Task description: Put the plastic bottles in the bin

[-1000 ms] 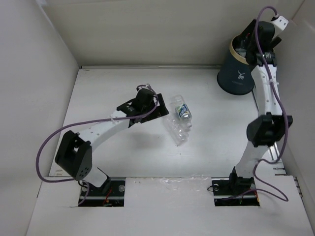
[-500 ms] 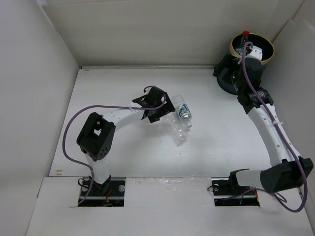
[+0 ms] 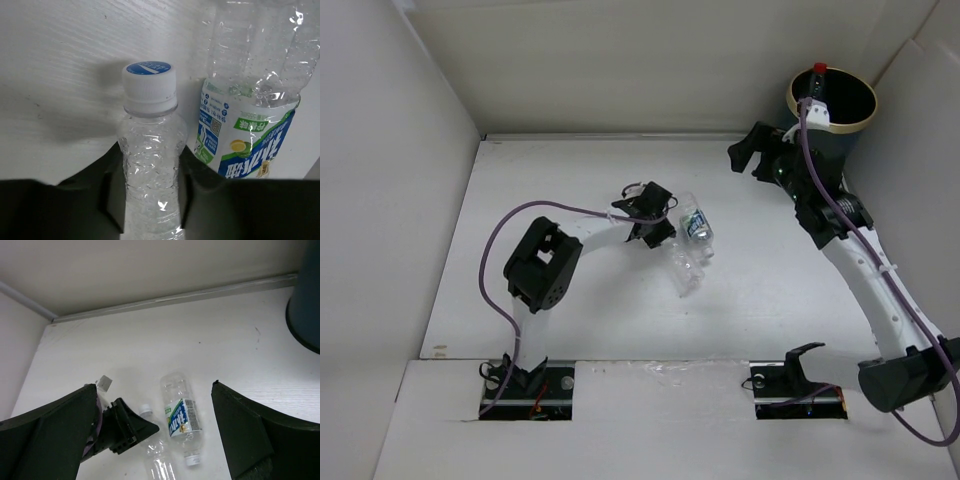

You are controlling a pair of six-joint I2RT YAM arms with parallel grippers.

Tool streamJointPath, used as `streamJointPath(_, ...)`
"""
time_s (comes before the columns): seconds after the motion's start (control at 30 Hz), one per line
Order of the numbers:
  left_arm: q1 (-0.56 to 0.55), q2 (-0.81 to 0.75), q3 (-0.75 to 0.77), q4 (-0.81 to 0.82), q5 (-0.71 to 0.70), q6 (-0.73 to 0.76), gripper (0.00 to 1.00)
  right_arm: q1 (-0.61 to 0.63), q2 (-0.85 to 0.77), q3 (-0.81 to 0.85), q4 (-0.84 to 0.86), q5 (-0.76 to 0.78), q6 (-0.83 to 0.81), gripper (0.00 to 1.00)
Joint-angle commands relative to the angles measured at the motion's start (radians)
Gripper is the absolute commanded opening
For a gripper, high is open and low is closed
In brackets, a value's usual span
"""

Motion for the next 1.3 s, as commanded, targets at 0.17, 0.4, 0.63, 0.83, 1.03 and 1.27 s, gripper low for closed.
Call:
streamJointPath(0.17,-0.044,-0.278,-0.135,-0.165,-0.231,-0.046,0.00,0.063,-0.073,-0.120,0.033,-0.246,-0.063,1.00)
streamJointPath(0.4,-0.058,-0.496,-0.091,-0.198,-0.363,0.137,0.00,0.163,-0.042,-0.241,0.128,-0.495,-0.114,1.00)
streamJointPath(0.63,-0.058,-0.544,0.072,-0.263,-0.288,0.250,0.00,0.320,0.030,-0.252,0.169,-0.437,-0.114,1.00)
streamJointPath(0.83,-0.058,-0.614,0.104,-0.242,-0.230,0.261,0.00,0.381,0.136,-0.217,0.214,-0.380,-0.103,0.99)
streamJointPath(1.03,-0.058,-0.668,0.104,-0.231,-0.243,0.271,0.54,0.381,0.180,-0.184,0.249,-0.282,-0.047,0.00)
streamJointPath(1.27,-0.029,-0.752,0.104,-0.294,-0.361,0.236,0.99,0.260,0.179,-0.008,0.202,-0.109,-0.037,0.00)
